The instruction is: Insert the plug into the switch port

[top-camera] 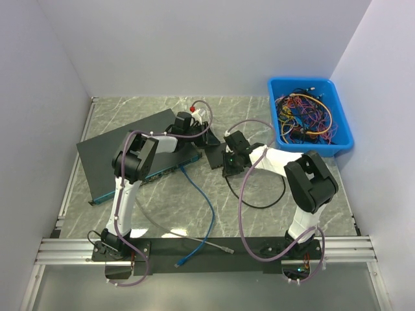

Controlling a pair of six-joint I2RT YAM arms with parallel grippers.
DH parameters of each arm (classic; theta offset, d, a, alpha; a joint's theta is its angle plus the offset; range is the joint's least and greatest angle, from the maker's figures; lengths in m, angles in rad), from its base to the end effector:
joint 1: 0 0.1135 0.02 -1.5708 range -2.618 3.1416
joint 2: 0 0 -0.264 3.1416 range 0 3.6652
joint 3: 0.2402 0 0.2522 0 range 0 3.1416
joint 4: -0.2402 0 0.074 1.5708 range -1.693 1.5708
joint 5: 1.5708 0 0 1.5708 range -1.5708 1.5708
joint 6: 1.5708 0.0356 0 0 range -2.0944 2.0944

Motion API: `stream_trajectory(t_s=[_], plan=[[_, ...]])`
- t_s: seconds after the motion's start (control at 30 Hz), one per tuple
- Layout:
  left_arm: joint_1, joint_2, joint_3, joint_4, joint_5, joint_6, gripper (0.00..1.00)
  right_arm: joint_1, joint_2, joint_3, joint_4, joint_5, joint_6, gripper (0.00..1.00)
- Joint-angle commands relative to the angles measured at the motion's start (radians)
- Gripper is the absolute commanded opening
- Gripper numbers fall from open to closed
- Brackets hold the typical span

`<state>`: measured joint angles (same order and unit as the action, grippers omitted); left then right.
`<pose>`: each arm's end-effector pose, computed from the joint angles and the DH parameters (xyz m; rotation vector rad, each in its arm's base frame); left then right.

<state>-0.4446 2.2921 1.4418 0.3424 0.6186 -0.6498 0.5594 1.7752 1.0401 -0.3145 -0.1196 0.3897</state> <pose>0.4344 -0.2298 0.1172 0.1863 2.2374 -1.2771 0.2944 0.1893 0.1574 -0.2710 2.6794 0.4715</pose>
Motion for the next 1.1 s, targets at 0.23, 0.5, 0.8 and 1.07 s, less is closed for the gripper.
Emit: stream_trajectory(t_s=[0.23, 0.5, 0.8, 1.07], plan=[[-0.002, 0.035, -0.001, 0.041, 0.035, 0.029, 0.38, 0.005, -0.022, 0.011, 0.003, 0.081, -0.009, 0.00], [-0.005, 0.055, 0.003, 0.061, 0.032, 0.003, 0.38, 0.059, -0.048, 0.011, 0.014, 0.106, -0.026, 0.00], [-0.011, 0.052, -0.004, 0.063, 0.024, 0.001, 0.36, 0.059, -0.039, 0.029, 0.018, 0.118, -0.032, 0.00], [-0.023, 0.047, -0.006, 0.041, -0.025, 0.027, 0.34, 0.059, -0.074, -0.014, 0.066, 0.126, -0.035, 0.00]])
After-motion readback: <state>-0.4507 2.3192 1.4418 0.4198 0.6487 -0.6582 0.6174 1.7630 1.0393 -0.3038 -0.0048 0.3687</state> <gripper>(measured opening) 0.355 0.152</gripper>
